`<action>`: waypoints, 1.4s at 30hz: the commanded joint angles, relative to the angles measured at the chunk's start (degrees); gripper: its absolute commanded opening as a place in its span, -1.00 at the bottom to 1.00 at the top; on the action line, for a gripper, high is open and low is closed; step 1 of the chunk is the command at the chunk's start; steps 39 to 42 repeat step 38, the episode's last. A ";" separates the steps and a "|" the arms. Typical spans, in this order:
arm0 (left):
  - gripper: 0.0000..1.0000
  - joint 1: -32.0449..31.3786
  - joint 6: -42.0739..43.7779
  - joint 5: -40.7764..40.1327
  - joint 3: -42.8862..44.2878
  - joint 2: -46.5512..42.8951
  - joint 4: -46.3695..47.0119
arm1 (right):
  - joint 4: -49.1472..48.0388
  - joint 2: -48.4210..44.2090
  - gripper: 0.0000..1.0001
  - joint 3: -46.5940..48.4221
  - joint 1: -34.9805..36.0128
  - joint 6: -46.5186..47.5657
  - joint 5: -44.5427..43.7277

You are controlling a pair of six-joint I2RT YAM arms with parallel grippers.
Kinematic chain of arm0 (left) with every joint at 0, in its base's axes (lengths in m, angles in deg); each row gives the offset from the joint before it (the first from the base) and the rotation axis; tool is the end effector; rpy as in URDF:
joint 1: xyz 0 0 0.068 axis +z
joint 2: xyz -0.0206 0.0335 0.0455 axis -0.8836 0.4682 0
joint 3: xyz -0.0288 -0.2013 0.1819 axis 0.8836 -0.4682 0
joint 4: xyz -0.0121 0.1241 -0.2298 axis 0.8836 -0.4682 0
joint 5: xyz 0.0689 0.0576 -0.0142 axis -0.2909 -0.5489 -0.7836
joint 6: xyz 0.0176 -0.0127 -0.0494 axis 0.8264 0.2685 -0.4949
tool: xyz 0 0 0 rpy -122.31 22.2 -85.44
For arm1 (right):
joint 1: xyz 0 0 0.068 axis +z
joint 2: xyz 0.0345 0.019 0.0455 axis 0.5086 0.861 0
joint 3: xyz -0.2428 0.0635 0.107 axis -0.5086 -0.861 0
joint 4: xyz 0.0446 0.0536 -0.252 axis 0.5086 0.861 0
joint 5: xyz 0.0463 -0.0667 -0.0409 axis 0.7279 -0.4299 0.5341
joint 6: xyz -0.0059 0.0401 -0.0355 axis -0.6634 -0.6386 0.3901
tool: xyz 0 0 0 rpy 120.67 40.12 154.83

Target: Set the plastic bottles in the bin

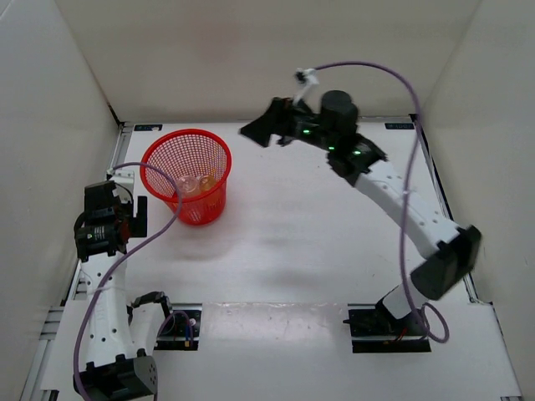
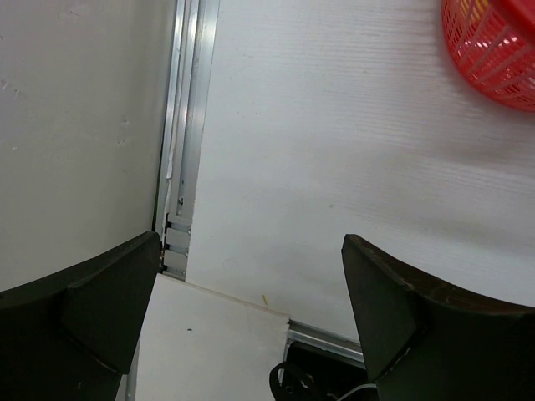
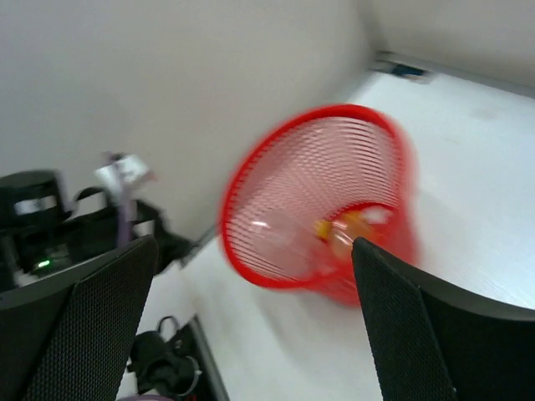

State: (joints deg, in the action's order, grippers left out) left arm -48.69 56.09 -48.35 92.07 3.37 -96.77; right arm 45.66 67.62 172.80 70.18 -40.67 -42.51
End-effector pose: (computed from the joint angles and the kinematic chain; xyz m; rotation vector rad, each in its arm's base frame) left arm 0.1411 0.0407 0.3261 -0.0081 2.4175 0.4839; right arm 0.2809 0.2483 0.4576 -0.4146 1.6297 1.2325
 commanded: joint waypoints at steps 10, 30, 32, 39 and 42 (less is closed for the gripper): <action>1.00 -0.90 -5.60 -2.72 -7.42 -1.83 -1.00 | 32.55 -37.10 1.00 -39.65 -26.87 5.51 -27.83; 1.00 -4.86 -3.93 -3.17 -18.68 -15.54 -5.32 | 43.64 -56.38 1.00 -55.23 -27.57 -12.94 -40.58; 1.00 -4.86 -4.46 -4.40 -18.68 -15.54 -5.32 | 43.64 -54.88 1.00 -54.70 -27.57 -11.99 -39.62; 1.00 -4.86 -4.99 -5.01 -19.29 -15.54 -5.32 | 43.11 -53.12 1.00 -54.09 -27.57 -12.59 -39.61; 1.00 -4.86 -4.99 -5.01 -19.29 -15.54 -5.32 | 43.11 -53.12 1.00 -54.09 -27.57 -12.59 -39.61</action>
